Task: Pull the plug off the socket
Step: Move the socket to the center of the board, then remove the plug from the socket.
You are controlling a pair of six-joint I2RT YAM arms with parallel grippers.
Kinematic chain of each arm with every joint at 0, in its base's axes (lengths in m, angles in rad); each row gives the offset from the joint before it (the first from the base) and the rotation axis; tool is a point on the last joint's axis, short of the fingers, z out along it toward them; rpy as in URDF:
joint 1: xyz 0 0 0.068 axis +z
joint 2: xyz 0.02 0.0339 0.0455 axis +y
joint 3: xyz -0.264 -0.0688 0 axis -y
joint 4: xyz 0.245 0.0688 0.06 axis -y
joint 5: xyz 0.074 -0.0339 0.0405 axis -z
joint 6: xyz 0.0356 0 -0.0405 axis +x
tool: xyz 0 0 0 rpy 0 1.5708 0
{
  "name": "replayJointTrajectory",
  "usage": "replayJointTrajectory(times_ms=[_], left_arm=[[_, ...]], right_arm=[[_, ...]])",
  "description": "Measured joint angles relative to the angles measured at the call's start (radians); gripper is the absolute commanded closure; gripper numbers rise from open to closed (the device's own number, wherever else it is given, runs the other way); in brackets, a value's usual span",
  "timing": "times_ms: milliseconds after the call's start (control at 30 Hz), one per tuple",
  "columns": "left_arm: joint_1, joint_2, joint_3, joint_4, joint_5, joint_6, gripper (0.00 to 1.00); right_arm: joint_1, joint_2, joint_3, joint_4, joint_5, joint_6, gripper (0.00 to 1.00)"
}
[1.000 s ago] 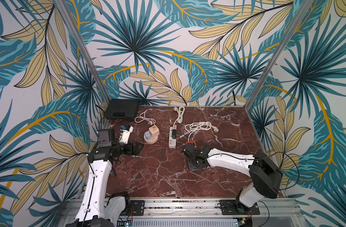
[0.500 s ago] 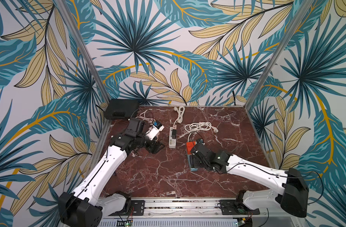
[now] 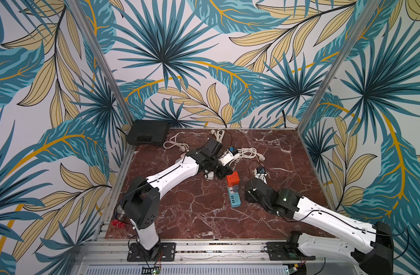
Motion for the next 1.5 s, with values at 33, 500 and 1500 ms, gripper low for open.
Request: replayJointTrajectory(times_ms=[33, 500, 1500], left_arm=[[0.002, 0.014, 0.001, 0.001, 0.016, -0.012, 1.0], [0.005, 0.124, 0.053, -0.002, 0.116, -0.095, 1.0], [0.035, 0.244, 0.155, -0.098, 0.163, -0.133, 1.0]], right_arm=[[-0.006, -0.026, -0.012, 0.0, -0.002, 0.0, 0.28], [-0.092, 0.023, -0.023, 0.103, -0.224, 0.0, 0.28], [-0.174, 0.398, 0.076, 0.251, -0.343, -0.034, 0.39]])
